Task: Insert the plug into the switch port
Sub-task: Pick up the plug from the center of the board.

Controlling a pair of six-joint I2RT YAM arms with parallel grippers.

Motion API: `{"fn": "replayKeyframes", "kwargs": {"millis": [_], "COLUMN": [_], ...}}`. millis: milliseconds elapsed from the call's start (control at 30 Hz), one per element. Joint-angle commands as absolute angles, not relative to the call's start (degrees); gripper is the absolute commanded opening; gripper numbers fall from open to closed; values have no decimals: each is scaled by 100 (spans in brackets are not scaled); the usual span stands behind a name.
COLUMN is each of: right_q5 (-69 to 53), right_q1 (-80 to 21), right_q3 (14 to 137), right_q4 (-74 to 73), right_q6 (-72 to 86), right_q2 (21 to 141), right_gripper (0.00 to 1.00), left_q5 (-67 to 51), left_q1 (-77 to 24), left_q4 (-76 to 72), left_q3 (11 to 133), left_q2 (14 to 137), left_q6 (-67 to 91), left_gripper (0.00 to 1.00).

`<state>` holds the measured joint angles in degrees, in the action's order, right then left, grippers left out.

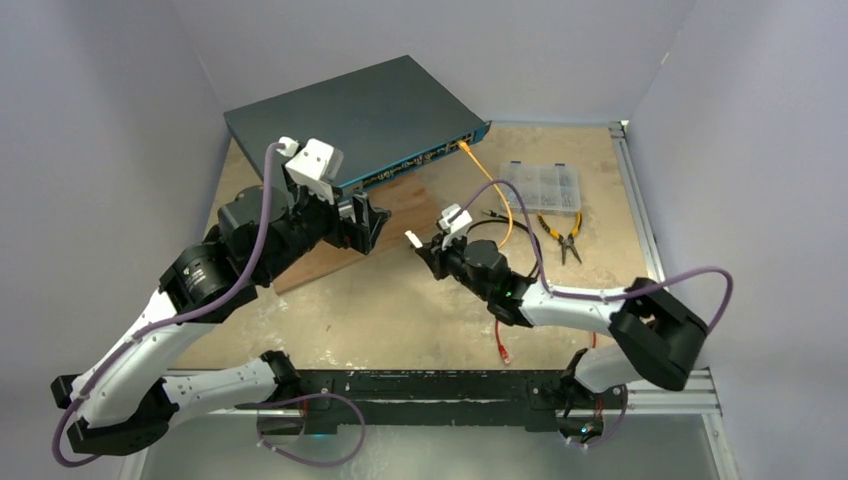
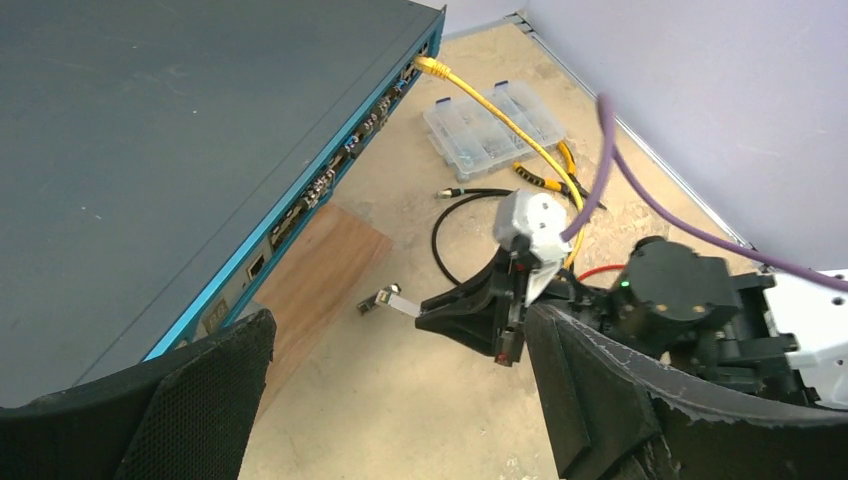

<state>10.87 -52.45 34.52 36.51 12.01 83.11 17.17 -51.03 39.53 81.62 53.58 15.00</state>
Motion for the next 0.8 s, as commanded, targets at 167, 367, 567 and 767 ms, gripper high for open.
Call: {"fn": "replayKeyframes", "kwargs": {"millis": [167, 367, 567, 767], "right_q5": [925, 1067, 1115, 977], "right_q1": [-5255, -5254, -5247, -5253], "right_q3": [3290, 3246, 3148, 3135], "right_q4": [3468, 3357, 3578, 3716], "right_q6": [1196, 1007, 811, 669], "right_q2": [6707, 5892, 5259, 4847], "right_gripper": [0, 0, 0, 0], "left_q5": [1510, 1432, 1318, 956], "left_q1": [-5116, -5123, -5116, -5122], "left_q4": [3366, 3042, 2444, 2028], "left_q3": [8060, 7934, 7592, 7498], "left_q2": [5576, 5777, 5901, 6220], "left_q6": [1871, 2325, 2943, 3358], "left_gripper": [94, 93, 88, 82]}}
